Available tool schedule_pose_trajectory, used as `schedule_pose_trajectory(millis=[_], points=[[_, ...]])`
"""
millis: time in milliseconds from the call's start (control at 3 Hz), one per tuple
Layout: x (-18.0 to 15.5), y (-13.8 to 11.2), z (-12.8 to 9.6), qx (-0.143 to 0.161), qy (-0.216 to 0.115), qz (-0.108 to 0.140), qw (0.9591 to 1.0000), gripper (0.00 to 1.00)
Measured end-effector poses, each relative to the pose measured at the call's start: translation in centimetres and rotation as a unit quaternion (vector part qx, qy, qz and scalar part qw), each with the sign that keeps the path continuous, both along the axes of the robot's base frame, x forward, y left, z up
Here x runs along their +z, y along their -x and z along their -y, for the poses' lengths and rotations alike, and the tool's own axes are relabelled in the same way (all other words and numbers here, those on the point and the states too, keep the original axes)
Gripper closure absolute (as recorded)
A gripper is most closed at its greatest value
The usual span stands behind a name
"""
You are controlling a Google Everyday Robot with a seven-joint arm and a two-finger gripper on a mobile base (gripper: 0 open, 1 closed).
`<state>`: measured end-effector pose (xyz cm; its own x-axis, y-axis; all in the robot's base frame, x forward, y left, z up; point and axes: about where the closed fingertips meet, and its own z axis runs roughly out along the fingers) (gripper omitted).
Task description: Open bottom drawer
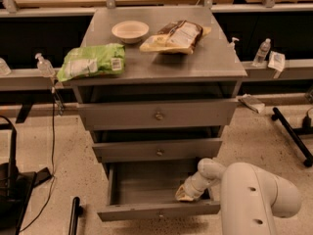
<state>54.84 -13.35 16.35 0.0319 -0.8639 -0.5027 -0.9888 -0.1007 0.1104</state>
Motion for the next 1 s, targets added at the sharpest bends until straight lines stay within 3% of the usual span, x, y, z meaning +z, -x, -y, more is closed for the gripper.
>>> schedule_pose_trajectory(millis=[1000], points=[[0.0,-0.17,-0.09,0.0,0.0,0.0,1.0,1.0]])
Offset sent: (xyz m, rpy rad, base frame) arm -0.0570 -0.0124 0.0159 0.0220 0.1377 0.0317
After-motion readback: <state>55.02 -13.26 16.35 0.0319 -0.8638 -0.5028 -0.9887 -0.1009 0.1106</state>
